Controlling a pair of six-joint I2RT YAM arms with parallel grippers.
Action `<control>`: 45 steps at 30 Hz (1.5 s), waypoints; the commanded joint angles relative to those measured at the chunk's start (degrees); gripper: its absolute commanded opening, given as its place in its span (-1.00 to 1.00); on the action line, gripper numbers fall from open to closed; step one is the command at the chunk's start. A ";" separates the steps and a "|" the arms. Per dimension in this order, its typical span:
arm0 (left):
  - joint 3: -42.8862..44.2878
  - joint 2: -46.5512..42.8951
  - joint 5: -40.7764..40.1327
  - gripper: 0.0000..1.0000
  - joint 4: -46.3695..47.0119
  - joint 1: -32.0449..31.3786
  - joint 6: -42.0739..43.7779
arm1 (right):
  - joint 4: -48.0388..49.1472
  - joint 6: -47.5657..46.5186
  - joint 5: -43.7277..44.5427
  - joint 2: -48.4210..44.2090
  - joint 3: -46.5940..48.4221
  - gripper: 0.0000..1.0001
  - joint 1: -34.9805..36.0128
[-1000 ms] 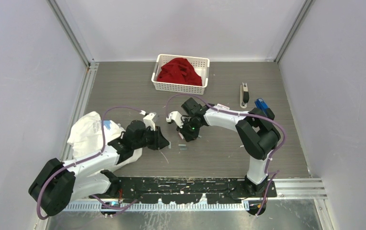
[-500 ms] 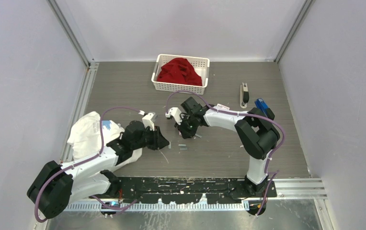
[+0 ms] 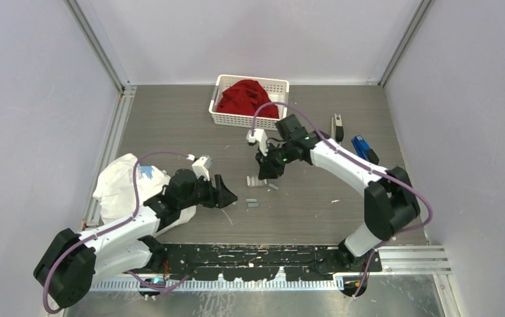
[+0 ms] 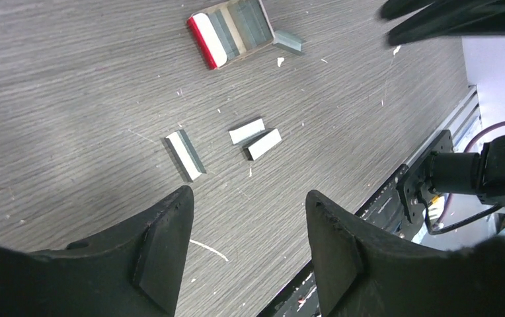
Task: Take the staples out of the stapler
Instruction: Pick up the staple from the center of the board.
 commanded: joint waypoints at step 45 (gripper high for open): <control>31.38 30.54 -36.52 -0.08 -32.71 -17.90 -6.31 | 3.00 6.18 -10.48 -7.98 -0.24 -0.55 -8.48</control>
